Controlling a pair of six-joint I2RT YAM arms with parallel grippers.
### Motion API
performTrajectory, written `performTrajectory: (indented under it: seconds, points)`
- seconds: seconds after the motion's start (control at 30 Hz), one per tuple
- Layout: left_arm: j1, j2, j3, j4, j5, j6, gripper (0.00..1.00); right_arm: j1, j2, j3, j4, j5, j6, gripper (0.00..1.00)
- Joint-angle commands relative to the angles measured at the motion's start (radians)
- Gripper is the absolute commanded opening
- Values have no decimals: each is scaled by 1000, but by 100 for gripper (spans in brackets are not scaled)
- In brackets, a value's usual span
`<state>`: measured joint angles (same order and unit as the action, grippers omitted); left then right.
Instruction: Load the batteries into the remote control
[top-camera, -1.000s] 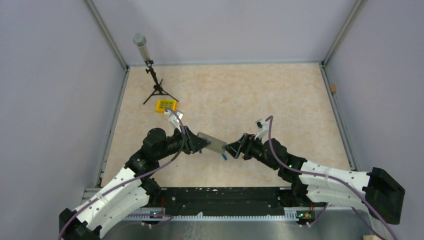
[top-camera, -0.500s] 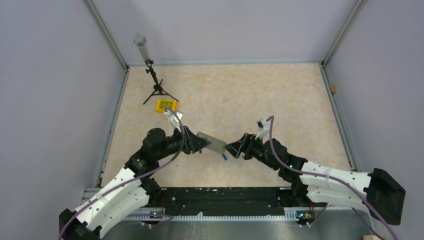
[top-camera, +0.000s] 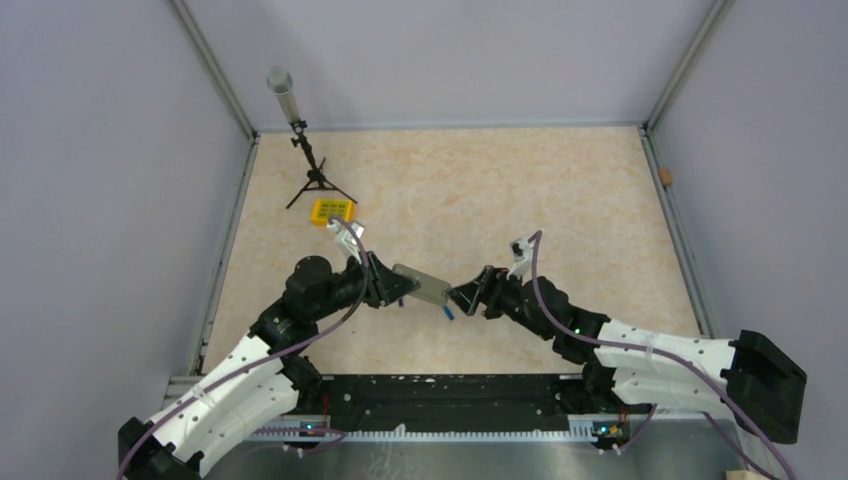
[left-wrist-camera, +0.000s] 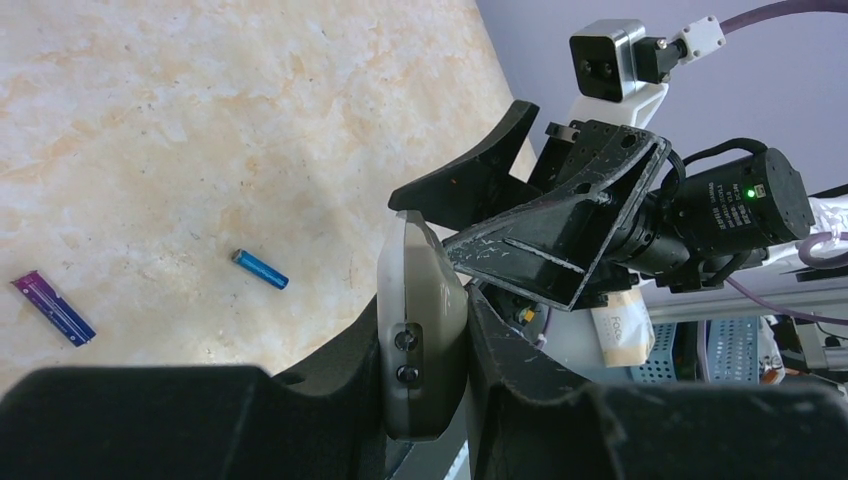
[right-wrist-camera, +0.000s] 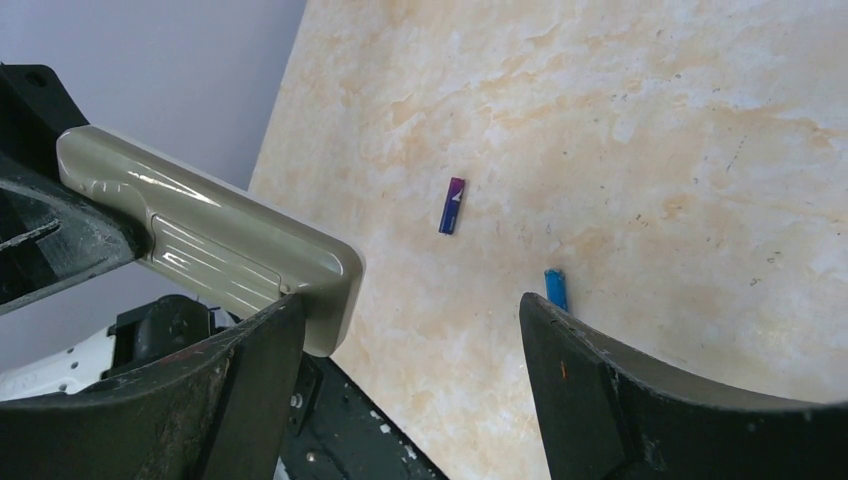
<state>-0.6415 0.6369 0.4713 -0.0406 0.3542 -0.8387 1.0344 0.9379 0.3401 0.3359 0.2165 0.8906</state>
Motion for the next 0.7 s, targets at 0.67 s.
performTrajectory:
  seconds: [0.67]
  points:
    - [-3,-12,-27,226,96,-147,0,-29,150,-33,560,-227,89,77]
